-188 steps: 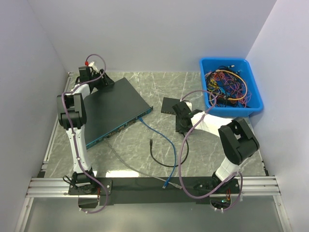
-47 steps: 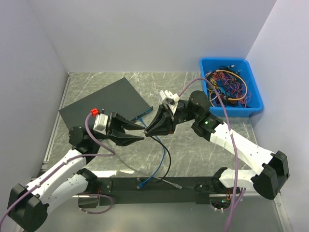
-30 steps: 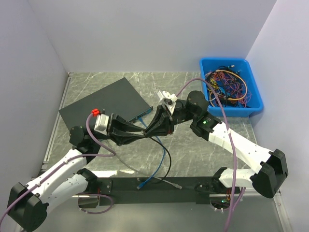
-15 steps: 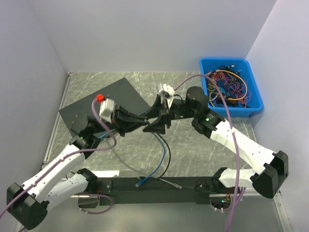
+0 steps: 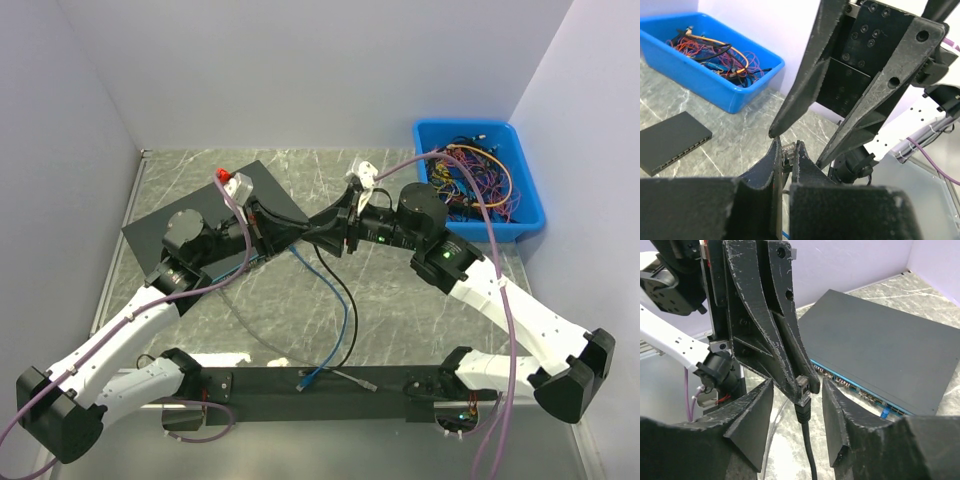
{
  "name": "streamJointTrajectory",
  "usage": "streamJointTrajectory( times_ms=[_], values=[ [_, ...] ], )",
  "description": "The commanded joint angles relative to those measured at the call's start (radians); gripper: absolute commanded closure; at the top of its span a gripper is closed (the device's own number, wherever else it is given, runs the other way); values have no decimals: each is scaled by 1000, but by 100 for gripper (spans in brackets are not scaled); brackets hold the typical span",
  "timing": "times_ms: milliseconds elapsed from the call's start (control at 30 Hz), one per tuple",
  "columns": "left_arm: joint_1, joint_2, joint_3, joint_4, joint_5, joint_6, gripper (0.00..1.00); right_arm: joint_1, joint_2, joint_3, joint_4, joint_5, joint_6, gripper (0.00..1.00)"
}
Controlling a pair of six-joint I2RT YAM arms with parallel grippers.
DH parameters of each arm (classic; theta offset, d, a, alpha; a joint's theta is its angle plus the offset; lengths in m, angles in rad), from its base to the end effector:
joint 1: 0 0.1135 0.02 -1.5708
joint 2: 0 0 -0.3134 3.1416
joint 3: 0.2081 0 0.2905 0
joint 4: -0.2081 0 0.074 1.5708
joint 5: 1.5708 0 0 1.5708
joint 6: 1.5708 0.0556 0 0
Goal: Insert the plug into the switch port
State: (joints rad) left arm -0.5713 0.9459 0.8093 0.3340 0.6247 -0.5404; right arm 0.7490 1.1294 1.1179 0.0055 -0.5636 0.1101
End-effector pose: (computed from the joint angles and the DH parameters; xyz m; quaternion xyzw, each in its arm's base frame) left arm 0.1870 -0.1589 0.4118 0.2469 0.5996 -0.5538 0.5223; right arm 0.1936 0.2206 0.4529 -0.4001 0.5852 0.4613 0.5335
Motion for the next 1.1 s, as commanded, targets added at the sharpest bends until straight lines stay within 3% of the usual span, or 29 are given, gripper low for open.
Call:
streamJointTrajectory(
  times_ms=[0,600,1067],
  values=[
    [-4,-18,41,7,-48,-29,100,18,9,8,10,42,-9,50],
    [-4,2,41,23,-111,-64,99,56,52,-12,-81,13,-66,58],
    [-6,8,44,11,-157,-67,99,78,27,-84,-78,-58,-72,51]
  ],
)
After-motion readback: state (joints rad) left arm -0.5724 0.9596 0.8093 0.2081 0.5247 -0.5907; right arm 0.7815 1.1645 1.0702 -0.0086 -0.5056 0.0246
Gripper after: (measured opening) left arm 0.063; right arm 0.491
